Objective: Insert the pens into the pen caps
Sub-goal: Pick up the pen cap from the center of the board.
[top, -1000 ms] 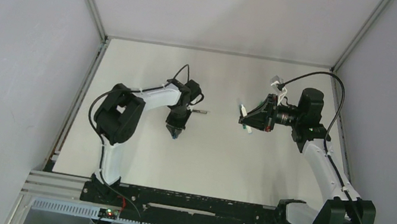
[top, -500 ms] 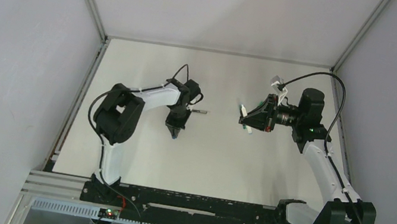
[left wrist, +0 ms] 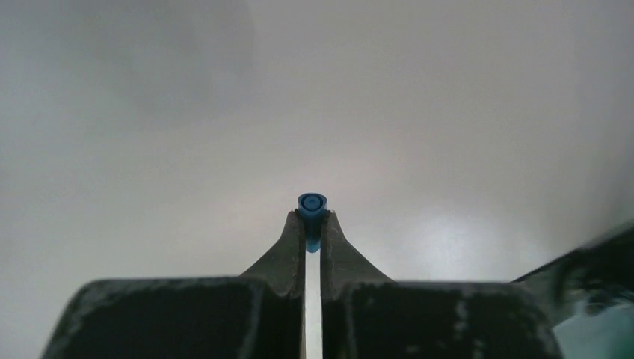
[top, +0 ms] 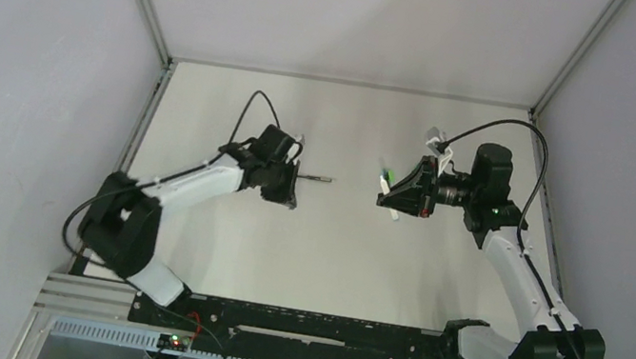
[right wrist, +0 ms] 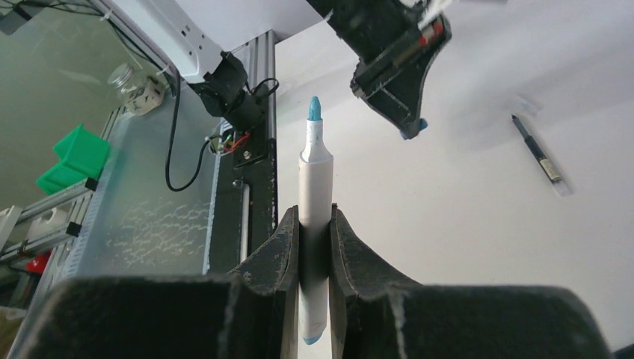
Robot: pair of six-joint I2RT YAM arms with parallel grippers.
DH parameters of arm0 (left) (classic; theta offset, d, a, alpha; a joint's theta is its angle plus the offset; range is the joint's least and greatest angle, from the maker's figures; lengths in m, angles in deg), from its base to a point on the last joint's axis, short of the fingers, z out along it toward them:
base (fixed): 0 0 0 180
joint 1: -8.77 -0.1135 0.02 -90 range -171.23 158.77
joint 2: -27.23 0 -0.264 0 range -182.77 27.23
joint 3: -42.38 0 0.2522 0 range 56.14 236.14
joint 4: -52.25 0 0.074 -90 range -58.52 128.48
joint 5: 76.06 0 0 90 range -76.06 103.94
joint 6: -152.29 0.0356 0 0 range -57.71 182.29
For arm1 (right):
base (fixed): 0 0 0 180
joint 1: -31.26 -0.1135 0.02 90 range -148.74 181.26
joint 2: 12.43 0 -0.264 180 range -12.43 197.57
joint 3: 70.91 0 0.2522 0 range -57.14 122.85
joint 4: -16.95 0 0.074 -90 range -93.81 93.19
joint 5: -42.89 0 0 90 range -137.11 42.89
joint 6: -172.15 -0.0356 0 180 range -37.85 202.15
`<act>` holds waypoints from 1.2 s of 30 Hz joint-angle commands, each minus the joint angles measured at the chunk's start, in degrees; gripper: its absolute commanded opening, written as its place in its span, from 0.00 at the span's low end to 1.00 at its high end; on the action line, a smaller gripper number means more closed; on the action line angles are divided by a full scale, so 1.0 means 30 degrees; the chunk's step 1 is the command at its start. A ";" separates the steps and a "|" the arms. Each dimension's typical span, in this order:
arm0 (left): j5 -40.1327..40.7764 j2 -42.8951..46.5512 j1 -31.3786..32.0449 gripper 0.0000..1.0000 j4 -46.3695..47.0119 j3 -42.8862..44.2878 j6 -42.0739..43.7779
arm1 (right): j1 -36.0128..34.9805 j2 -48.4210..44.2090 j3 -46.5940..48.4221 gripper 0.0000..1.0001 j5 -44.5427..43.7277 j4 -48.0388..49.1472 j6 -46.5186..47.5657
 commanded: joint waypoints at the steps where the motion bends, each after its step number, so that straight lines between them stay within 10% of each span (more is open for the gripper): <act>1: -0.3270 0.3138 0.0243 0.00 0.7978 -0.2733 -0.3131 | -0.0625 -0.0271 0.0674 0.00 0.0056 -0.0629 0.1522; 21: -0.2162 0.6806 0.2387 0.00 3.1451 -0.9774 -1.1612 | -0.2550 0.0432 0.0674 0.00 -0.1194 -0.0806 0.1795; 36: -0.2322 0.4901 0.3519 0.00 3.3681 -0.9359 -1.1664 | -0.2887 0.0577 0.0675 0.00 -0.1885 -0.0291 0.0727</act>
